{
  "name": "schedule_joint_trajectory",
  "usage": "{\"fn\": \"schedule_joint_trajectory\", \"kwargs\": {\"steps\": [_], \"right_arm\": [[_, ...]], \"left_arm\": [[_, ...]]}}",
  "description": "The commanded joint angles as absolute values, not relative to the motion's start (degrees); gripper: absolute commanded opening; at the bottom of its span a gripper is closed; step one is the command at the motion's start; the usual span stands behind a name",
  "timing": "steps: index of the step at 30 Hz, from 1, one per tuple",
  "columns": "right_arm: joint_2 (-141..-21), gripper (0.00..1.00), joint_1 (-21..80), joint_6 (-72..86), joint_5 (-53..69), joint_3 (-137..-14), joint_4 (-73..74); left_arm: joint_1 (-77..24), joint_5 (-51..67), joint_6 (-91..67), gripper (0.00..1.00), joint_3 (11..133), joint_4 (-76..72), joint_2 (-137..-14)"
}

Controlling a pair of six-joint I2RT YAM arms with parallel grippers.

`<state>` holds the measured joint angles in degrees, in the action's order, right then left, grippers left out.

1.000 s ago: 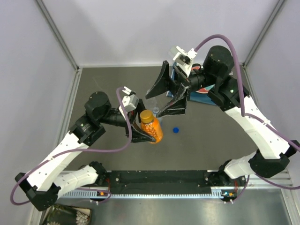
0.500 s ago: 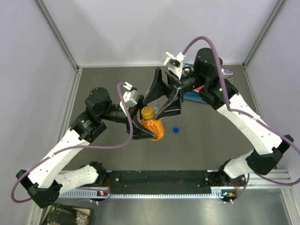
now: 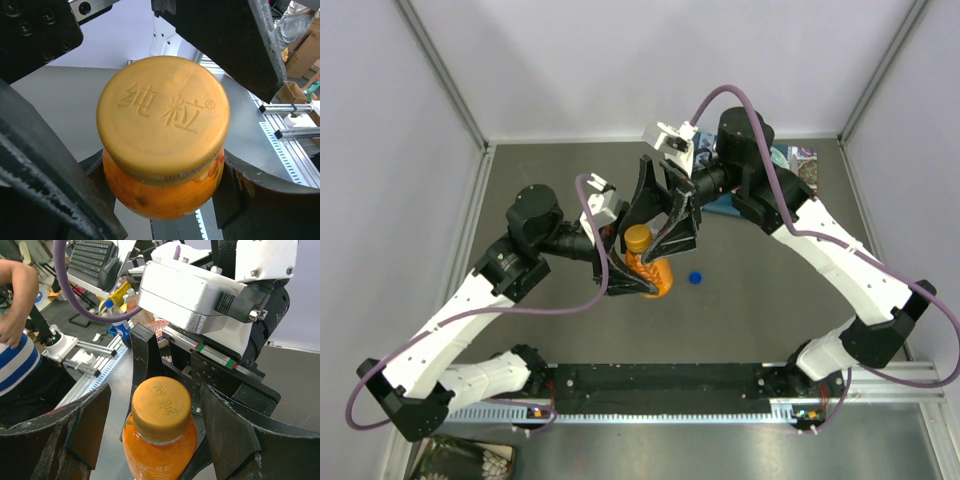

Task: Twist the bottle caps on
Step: Screw the bottle cap onto the plastic bottle.

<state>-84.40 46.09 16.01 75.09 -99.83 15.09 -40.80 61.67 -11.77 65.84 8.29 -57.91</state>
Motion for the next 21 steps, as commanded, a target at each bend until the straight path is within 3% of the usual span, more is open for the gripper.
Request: {"fn": "schedule_joint_trajectory", "kwargs": {"steps": [1,14,21], "right_arm": [[-83.94,0.72,46.76,14.24,76.46,-100.99,14.41],[-82.09,0.58,46.05,16.43,75.85,-100.02,10.9],[-82.53,0.57,45.97,21.7,75.76,-99.32,3.62]], "left_arm": [[-40.96,61.52,-10.11,0.0,67.5,6.77,-56.6],[-41.04,60.38,-8.09,0.0,66.71,8.08,-55.37],[-40.96,57.66,-4.4,0.0,66.09,10.72,-54.76]]}}
